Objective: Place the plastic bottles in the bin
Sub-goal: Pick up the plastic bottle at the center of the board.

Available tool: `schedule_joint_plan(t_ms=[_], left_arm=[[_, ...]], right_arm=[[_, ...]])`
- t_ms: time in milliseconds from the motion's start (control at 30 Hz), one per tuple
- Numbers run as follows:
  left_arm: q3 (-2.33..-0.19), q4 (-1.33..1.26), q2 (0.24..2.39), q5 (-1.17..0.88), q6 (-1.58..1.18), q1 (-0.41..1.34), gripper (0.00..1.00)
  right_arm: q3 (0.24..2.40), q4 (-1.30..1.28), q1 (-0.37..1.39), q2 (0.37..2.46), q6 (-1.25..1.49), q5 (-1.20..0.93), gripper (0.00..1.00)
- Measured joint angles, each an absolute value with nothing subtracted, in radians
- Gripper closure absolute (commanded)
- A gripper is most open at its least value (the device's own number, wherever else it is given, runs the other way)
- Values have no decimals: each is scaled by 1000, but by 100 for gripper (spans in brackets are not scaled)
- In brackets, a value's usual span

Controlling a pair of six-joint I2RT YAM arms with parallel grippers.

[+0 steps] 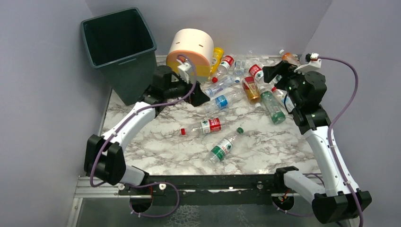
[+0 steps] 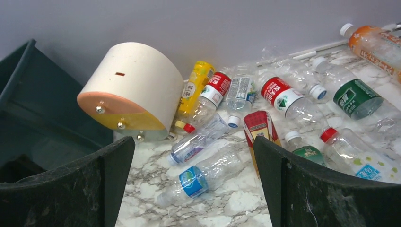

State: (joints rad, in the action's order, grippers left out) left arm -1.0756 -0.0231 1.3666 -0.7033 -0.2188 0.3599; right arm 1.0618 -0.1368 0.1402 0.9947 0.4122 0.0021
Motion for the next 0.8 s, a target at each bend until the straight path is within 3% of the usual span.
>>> schedule_joint_plan(t_ms=[200, 800], left_arm=[[-1127, 179, 1436, -588, -96, 565, 1], [-1114, 422, 1501, -234, 28, 701, 1]], right_arm=[[1097, -168, 140, 1063, 427, -35, 0], [1063, -224, 140, 1171, 458, -239, 0]])
